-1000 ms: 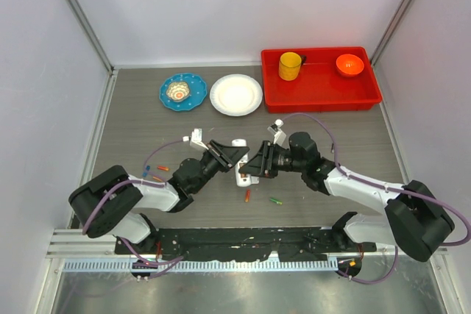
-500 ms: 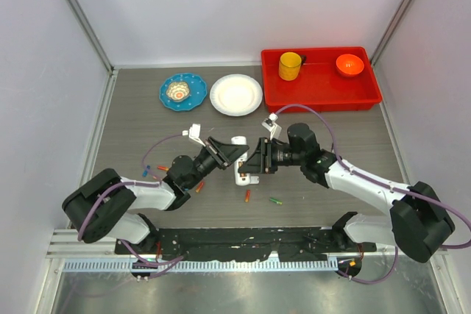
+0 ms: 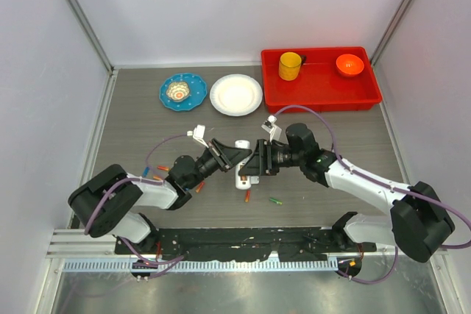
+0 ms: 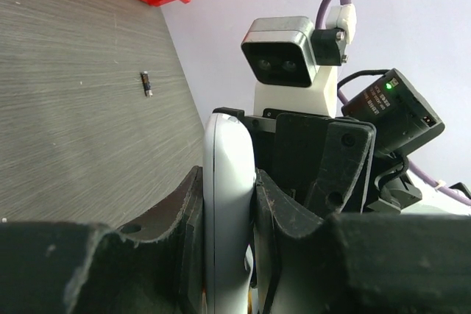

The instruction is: Load the batteries into the remote control

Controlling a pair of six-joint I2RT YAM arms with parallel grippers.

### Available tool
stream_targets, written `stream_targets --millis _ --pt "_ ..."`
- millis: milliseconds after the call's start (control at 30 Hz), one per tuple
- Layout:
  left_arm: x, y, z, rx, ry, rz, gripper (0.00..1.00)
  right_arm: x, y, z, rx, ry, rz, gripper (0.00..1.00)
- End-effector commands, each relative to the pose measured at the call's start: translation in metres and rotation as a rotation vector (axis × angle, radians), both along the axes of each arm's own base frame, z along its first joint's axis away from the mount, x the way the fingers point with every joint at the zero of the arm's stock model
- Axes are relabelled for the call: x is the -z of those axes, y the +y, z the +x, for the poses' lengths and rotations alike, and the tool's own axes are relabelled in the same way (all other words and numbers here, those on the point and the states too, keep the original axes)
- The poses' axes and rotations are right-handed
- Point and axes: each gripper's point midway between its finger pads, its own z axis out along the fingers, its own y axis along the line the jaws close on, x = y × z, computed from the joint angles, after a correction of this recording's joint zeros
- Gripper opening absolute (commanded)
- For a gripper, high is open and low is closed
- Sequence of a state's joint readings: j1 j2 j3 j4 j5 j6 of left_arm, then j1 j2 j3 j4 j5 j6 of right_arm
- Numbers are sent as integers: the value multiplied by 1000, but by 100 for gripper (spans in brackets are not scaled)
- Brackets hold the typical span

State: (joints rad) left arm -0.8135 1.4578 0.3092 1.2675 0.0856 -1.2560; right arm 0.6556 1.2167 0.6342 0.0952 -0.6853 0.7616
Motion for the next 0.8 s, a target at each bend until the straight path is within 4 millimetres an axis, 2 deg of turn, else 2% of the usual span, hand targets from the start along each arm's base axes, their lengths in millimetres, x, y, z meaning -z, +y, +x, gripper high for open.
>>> stream_targets --millis 0,300,567,767 --pt "-53 1 -4 26 -133 -164 0 -41 8 8 -6 -127 65 64" --pt "-44 6 6 10 -105 -154 0 -53 1 -1 -50 -189 53 71" --pt "-55 13 10 41 -73 -200 1 -28 -31 -3 -26 -315 -132 70" --pt "-61 7 10 86 -39 -228 0 -22 -28 -6 -24 -320 -94 69"
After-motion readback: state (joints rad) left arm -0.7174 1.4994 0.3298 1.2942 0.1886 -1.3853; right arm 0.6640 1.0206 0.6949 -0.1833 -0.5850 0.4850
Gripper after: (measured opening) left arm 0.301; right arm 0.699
